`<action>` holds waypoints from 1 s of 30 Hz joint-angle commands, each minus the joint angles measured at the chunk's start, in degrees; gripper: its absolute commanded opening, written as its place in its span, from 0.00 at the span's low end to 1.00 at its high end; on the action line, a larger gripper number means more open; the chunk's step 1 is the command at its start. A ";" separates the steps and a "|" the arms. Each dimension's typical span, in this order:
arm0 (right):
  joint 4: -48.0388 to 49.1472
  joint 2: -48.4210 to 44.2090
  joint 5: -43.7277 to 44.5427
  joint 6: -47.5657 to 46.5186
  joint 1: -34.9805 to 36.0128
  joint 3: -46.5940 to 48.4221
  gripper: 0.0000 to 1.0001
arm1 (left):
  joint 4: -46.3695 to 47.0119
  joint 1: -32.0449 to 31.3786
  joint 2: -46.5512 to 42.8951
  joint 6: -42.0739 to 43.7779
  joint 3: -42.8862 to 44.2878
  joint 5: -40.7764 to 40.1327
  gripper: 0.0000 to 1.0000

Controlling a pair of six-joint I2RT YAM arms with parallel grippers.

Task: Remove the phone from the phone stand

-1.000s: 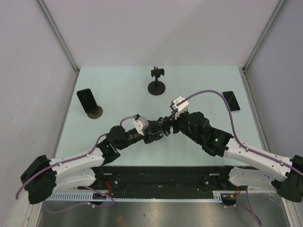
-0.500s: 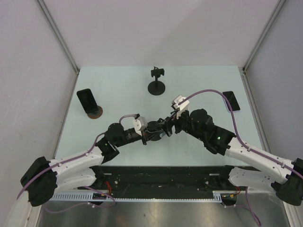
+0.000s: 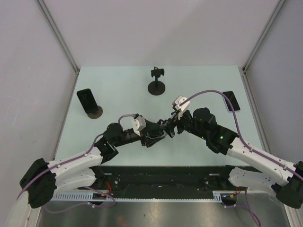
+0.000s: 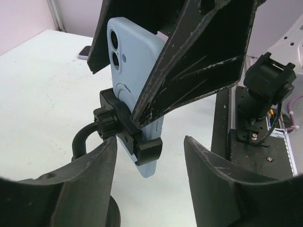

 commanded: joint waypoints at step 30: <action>-3.79 -3.75 -6.02 -7.46 0.15 1.56 0.00 | 0.18 1.36 -1.69 -0.05 -0.70 -4.40 0.00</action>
